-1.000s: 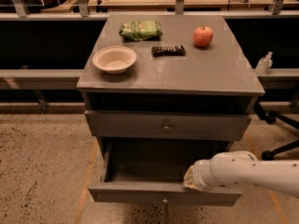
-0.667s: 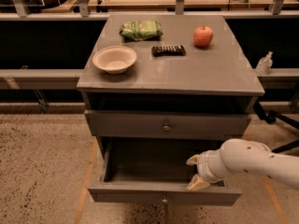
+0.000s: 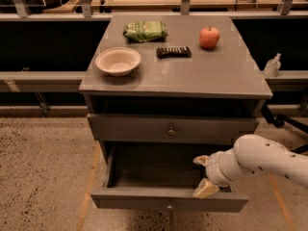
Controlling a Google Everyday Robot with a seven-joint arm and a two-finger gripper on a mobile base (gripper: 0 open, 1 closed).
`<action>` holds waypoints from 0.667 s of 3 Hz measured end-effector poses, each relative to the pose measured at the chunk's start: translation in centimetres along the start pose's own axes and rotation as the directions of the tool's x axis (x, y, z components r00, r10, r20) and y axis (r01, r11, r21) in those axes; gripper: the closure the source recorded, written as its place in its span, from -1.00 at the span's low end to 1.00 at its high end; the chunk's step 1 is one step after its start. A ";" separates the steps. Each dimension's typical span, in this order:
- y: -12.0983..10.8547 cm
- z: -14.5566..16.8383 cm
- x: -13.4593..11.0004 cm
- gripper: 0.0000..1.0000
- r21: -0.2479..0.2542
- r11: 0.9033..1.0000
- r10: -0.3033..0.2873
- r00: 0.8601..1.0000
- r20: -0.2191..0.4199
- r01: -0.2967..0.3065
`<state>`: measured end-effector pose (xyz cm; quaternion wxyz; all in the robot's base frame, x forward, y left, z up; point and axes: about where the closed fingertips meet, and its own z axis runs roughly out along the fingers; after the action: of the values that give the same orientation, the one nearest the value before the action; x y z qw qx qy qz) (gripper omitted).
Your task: Close middle drawer
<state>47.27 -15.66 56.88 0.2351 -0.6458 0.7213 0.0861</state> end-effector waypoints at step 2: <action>3.9 2.2 0.8 0.59 0.014 1.000 -0.010 1.000 0.002 0.010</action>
Offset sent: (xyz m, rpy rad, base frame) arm -0.0517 0.0115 -0.0542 -0.0112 -0.0379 0.0127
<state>43.92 -14.81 53.90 0.2408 -0.6476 0.7184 0.0806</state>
